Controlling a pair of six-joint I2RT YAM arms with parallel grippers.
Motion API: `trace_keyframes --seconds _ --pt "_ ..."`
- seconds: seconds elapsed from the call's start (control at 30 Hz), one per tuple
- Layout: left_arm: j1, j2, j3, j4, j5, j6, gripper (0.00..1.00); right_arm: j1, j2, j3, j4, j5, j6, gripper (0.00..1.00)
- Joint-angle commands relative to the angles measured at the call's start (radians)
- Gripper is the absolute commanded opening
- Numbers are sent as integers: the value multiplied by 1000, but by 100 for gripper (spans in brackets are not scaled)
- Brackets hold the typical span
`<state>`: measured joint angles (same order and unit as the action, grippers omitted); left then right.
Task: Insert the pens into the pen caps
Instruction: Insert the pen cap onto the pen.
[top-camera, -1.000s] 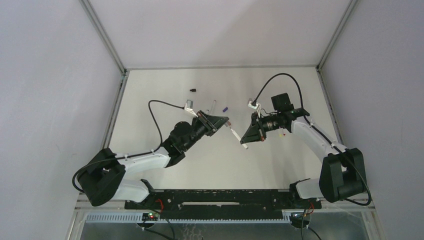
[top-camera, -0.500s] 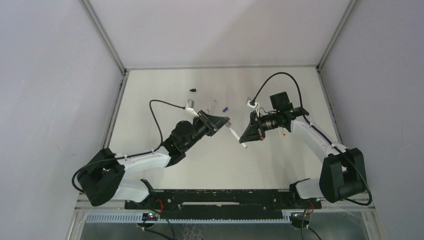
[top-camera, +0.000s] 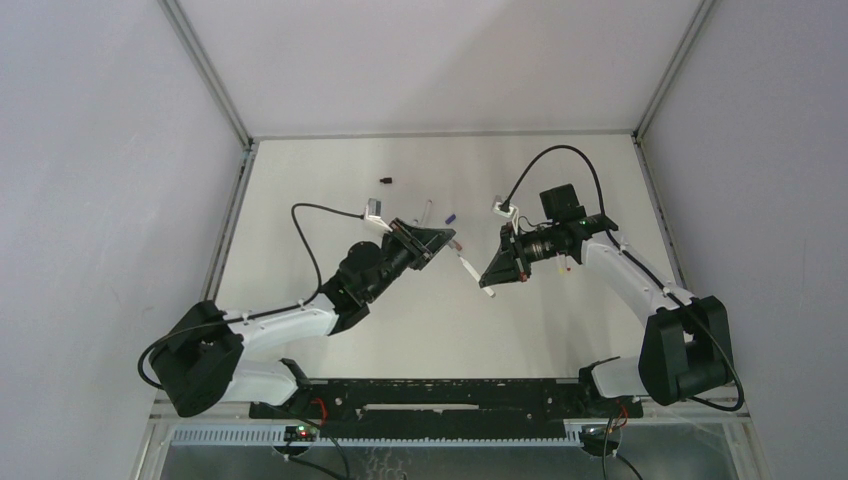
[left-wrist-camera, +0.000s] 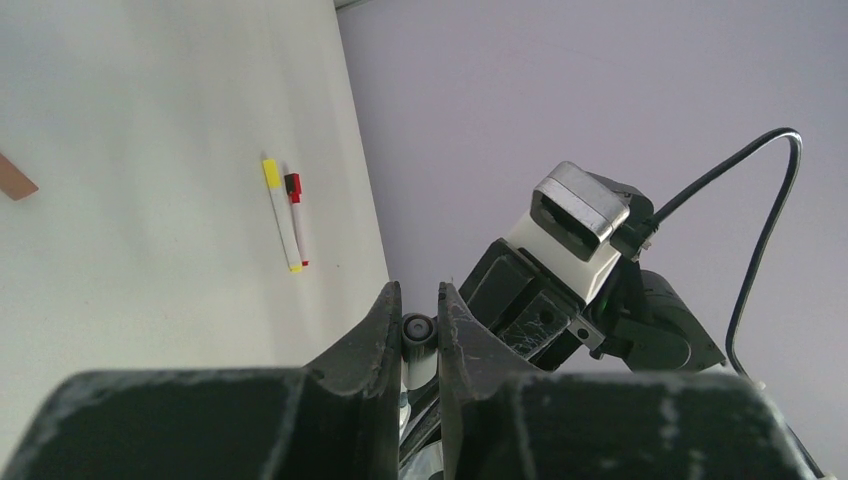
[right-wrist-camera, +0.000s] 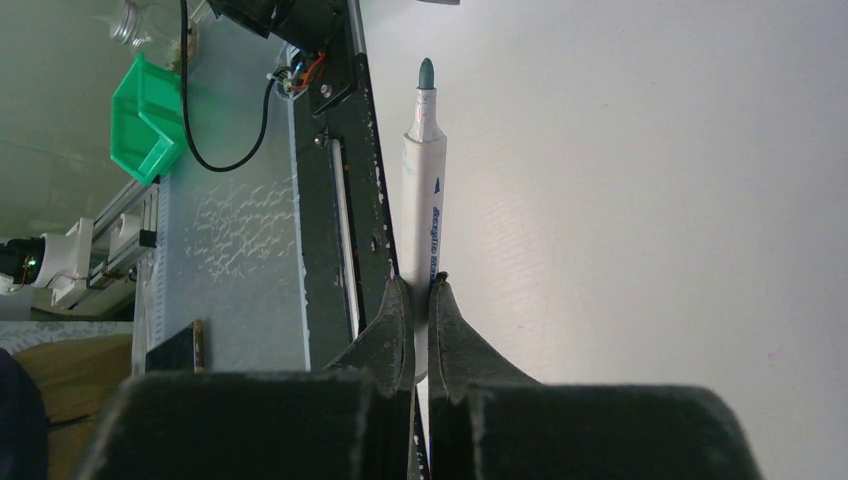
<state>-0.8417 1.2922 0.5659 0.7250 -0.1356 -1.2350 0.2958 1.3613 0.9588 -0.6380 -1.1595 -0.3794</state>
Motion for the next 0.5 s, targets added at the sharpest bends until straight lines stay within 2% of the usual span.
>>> trace_keyframes --seconds 0.0,0.47 --pt "-5 -11 17 -4 -6 -20 0 6 -10 38 18 -3 -3 0" --pt "-9 7 48 -44 24 -23 0 8 22 70 2 -3 -12 0"
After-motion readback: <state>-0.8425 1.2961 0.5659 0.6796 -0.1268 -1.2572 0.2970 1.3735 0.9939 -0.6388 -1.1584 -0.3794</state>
